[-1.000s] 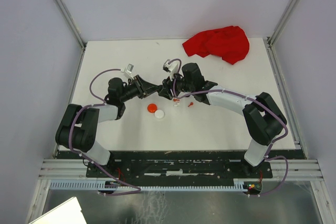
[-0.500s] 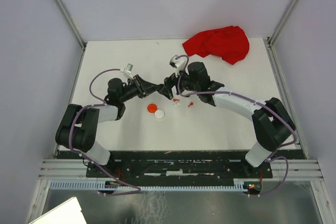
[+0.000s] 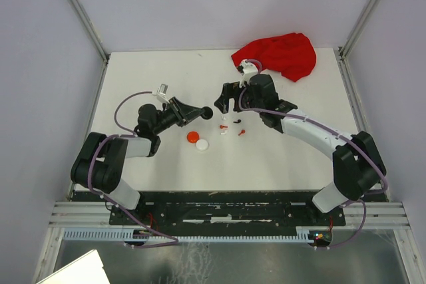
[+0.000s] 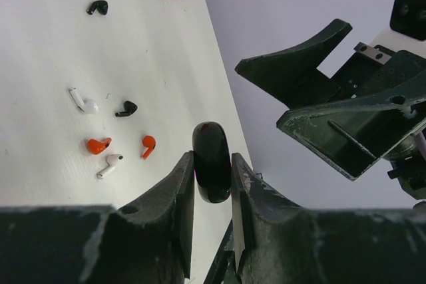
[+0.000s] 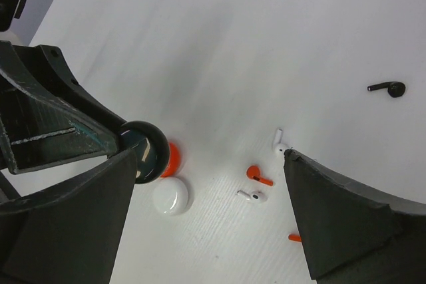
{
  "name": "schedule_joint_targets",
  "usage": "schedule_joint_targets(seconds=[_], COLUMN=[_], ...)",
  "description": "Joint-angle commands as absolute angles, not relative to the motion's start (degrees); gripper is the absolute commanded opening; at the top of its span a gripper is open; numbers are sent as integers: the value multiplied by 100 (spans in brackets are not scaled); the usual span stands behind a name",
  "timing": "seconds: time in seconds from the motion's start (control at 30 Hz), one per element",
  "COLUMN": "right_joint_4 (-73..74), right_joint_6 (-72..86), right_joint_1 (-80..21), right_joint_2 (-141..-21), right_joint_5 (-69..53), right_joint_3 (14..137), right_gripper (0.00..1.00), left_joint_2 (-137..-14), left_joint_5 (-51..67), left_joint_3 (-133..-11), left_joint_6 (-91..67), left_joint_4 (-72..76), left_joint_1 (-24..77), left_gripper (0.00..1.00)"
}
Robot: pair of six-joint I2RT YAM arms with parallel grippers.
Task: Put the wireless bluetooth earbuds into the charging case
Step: Open the charging case.
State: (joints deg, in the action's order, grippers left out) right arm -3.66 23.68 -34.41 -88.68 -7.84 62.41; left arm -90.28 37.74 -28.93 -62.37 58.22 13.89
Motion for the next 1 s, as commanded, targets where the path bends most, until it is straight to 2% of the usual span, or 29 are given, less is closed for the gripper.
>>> schedule_joint_targets(seconds=[0.0,0.5,0.97], right_joint_4=[-469,-430,-423], right_joint_6=[2651,2628,2519], right_joint_1=[-3489,-3575,-3563], right_joint_2=[-8931,-9411,-9513], right_joint_5=[-741,-1006,-759], right_joint_3=[6349,6354,6513], right_gripper=[99,99,99], left_joint_2=[-8881,-8850,-8746], left_joint_5=[3396,3211,3138], left_joint_3=[-2838,-2910,-2901], left_joint_6=[-6584,-6884,-7097], left_joint_4=[6384,6571,6641], left_joint_1=[1542,1644,1672], left_gripper=[3,3,3])
